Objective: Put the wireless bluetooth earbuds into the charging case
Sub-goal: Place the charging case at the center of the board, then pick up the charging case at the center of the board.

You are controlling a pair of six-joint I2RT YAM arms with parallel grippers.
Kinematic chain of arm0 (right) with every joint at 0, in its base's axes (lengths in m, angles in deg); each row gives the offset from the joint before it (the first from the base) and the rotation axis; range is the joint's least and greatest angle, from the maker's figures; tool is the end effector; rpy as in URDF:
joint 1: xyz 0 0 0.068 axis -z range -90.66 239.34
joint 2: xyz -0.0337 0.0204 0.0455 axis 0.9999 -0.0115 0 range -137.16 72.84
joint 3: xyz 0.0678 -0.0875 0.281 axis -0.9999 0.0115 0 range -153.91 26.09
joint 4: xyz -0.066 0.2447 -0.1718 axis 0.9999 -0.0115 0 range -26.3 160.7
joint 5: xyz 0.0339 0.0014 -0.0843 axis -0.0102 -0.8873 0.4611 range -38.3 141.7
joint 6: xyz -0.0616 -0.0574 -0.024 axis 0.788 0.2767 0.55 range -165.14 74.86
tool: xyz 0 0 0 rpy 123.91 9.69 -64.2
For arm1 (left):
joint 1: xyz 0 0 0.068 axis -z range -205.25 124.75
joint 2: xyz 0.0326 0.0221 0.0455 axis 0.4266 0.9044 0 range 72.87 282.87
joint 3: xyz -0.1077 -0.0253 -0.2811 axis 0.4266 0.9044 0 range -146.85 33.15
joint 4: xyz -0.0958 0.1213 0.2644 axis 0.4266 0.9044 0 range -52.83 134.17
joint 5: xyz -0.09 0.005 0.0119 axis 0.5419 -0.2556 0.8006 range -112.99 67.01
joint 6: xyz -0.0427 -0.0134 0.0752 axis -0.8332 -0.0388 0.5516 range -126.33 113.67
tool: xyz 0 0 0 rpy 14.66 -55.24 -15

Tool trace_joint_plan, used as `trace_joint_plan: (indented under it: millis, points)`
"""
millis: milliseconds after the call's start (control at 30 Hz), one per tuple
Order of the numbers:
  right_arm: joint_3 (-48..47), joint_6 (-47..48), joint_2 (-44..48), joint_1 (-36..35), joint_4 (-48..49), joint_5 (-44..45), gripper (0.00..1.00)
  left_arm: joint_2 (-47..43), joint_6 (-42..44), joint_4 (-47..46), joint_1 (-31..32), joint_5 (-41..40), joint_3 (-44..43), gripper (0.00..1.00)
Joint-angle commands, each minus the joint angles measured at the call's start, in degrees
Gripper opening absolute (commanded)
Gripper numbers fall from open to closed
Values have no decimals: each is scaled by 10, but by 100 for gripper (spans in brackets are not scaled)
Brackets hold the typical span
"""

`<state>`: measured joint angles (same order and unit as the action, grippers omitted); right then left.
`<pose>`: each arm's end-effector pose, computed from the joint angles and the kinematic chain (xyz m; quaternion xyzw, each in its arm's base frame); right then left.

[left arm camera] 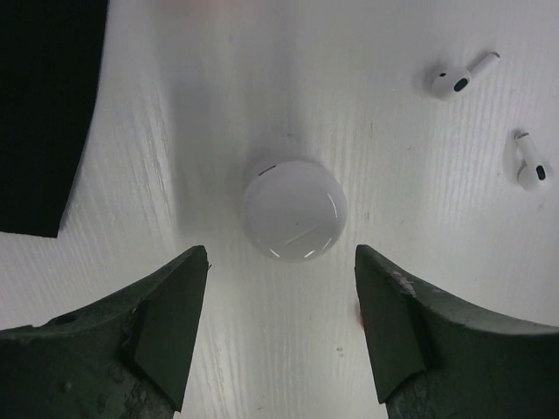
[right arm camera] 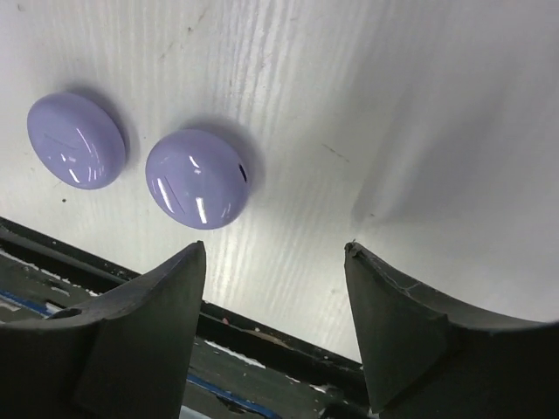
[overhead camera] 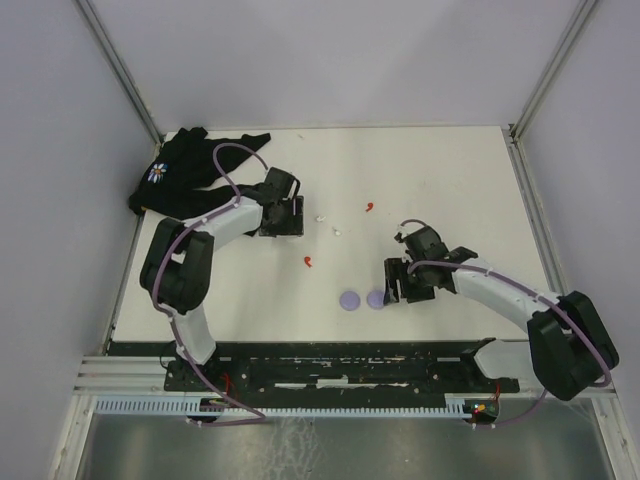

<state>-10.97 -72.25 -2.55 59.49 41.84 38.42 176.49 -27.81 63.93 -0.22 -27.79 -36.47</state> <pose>0.2255 0.1501 0.1260 -0.0461 0.9729 0.1933 0.1186 0.4007 -0.1800 0.1537 0.0194 0.9666 -0.0623 0.2477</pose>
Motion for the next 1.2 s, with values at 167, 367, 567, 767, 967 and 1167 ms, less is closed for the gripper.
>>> trace_joint_plan:
  millis: [167,367,567,767,967,1167]
  points:
    - [-52,39,99,3,-64,133,77,65,-1,2,3,-45,-62,71]
    - [-59,43,97,3,-59,131,80,88,-6,0,14,-43,-69,64]
    - [-75,61,101,2,-53,117,80,67,7,-8,14,-58,-35,53]
    - [-99,96,113,2,-25,82,80,-1,93,-36,17,-25,-5,43]
    - [-141,121,114,3,4,34,80,-98,212,-58,32,25,22,42]
    - [-185,128,104,3,24,-11,79,-199,333,-71,55,108,54,43]
